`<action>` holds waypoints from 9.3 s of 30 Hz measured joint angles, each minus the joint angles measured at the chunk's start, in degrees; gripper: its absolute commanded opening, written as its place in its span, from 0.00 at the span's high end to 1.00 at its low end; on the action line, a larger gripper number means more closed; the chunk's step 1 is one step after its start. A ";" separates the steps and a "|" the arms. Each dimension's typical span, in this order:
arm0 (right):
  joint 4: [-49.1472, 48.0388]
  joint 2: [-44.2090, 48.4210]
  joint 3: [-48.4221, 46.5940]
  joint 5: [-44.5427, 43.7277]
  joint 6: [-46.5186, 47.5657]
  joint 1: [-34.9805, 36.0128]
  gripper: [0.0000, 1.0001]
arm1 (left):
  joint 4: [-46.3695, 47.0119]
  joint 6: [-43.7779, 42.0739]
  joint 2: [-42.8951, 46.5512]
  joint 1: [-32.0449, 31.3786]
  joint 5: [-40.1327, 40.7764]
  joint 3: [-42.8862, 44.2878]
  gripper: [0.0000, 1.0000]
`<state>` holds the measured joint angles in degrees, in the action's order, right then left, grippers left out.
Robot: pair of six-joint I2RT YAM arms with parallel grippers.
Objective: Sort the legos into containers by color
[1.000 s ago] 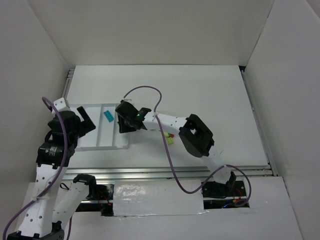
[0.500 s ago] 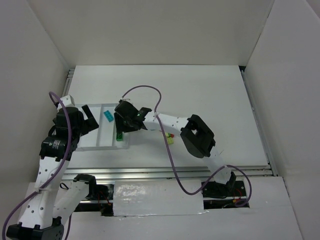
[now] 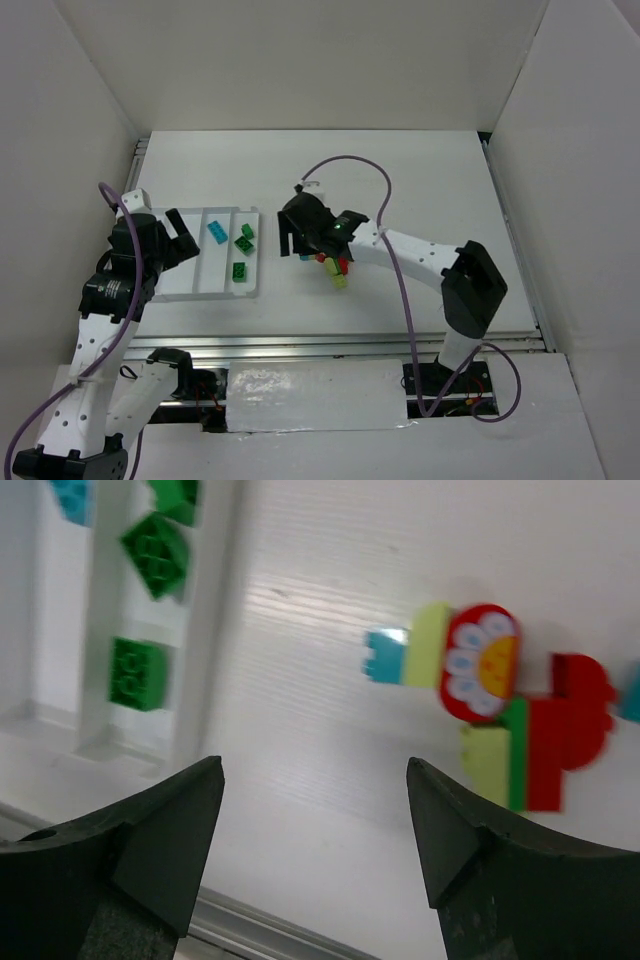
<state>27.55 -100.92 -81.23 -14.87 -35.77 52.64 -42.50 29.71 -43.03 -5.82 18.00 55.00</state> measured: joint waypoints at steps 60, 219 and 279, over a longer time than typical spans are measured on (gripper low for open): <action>-14.60 20.15 24.59 13.51 24.04 15.19 1.00 | 18.82 13.05 -3.87 -3.89 -60.46 -13.31 0.01; -3.80 10.19 20.39 -1.14 7.78 -5.88 0.00 | 3.50 -0.26 -13.49 7.74 -16.74 3.82 0.01; -11.10 16.92 27.23 -0.09 10.32 3.08 1.00 | 11.32 -0.83 -11.52 -0.46 -42.18 -5.62 0.00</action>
<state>16.45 -84.01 -54.00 -14.96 -25.45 55.72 -31.18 28.88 -54.54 -6.28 -24.18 49.39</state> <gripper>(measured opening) 0.620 0.994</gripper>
